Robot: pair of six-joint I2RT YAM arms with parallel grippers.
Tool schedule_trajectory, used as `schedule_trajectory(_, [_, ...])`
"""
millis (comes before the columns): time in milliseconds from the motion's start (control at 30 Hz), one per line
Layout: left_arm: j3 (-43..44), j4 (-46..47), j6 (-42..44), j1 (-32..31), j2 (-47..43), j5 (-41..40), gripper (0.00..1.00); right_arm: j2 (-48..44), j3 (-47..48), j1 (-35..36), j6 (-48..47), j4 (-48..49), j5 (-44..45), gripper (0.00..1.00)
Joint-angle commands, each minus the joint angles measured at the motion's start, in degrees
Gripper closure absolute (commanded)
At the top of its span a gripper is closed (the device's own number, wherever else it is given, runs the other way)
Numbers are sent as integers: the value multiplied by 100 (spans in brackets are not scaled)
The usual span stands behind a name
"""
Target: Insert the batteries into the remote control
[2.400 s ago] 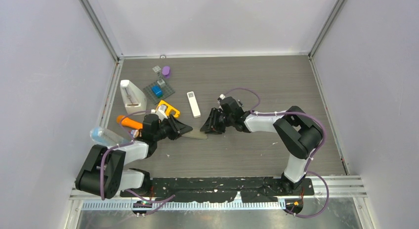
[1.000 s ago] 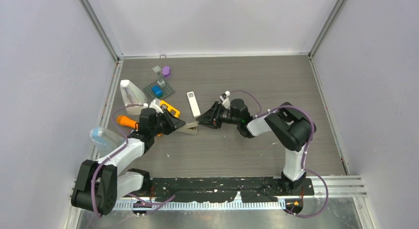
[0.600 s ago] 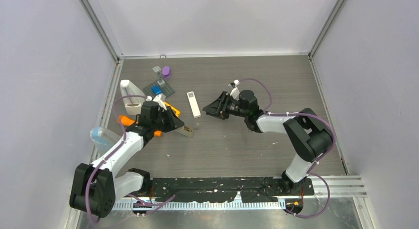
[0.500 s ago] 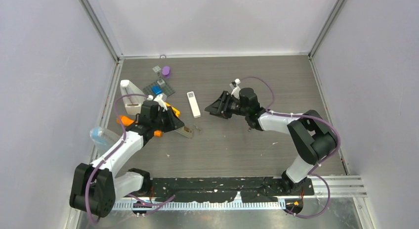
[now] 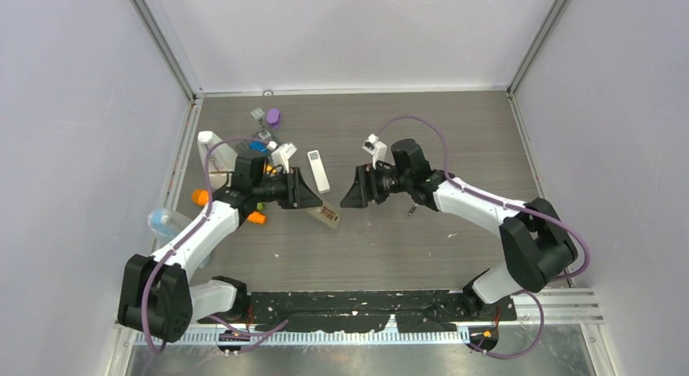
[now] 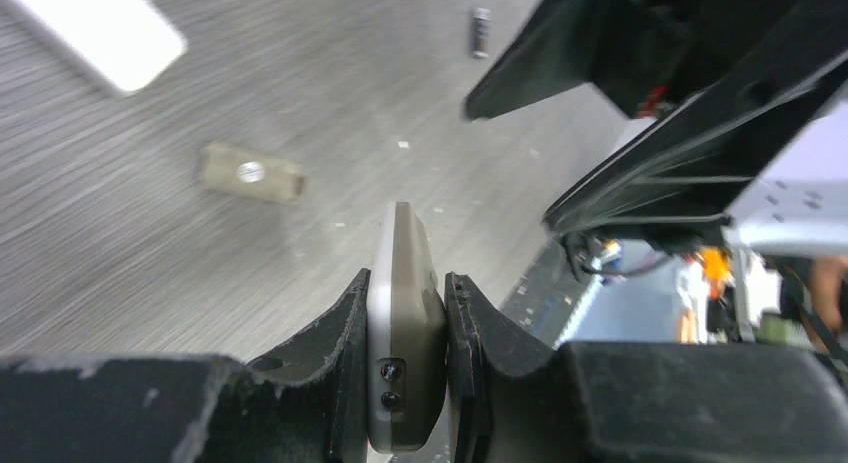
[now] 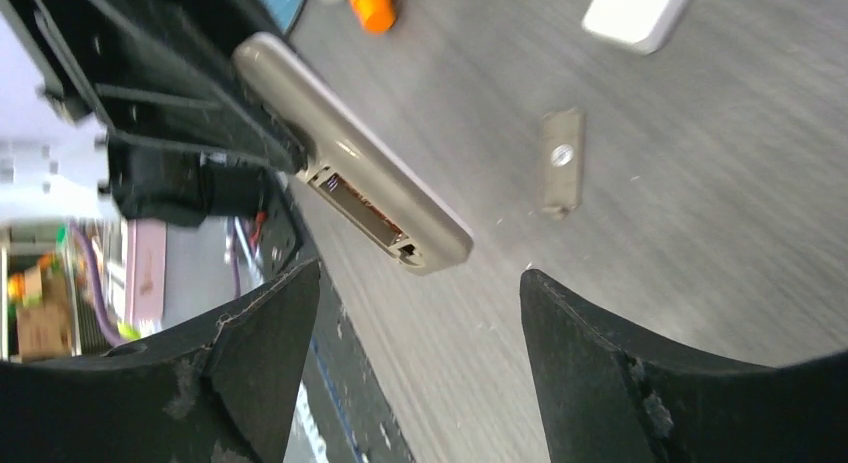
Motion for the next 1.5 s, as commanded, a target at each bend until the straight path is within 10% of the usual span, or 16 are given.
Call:
schedule_trajectory(0, [294, 774, 68, -137, 129, 1655, 100, -450, 233, 144, -1355, -789, -1076, 21])
schedule_trajectory(433, [1263, 1012, -54, -389, 430, 3271, 96, -480, 848, 482, -2759, -2220, -1847, 25])
schedule_trajectory(633, [1425, 1539, -608, -447, 375, 3111, 76, -692, 805, 491, -2396, -1802, -1793, 62])
schedule_trajectory(833, [790, 4848, -3478, -436, 342, 2031, 47, -1108, 610, 467, -1484, -680, -1759, 89])
schedule_trajectory(1033, [412, 7140, -5125, -454, 534, 929, 47, -966, 628, 451, -393, 705, -1894, 90])
schedule_trajectory(1467, [155, 7241, -4756, -567, 283, 621, 36, -746, 533, 338, 930, 1817, -1783, 89])
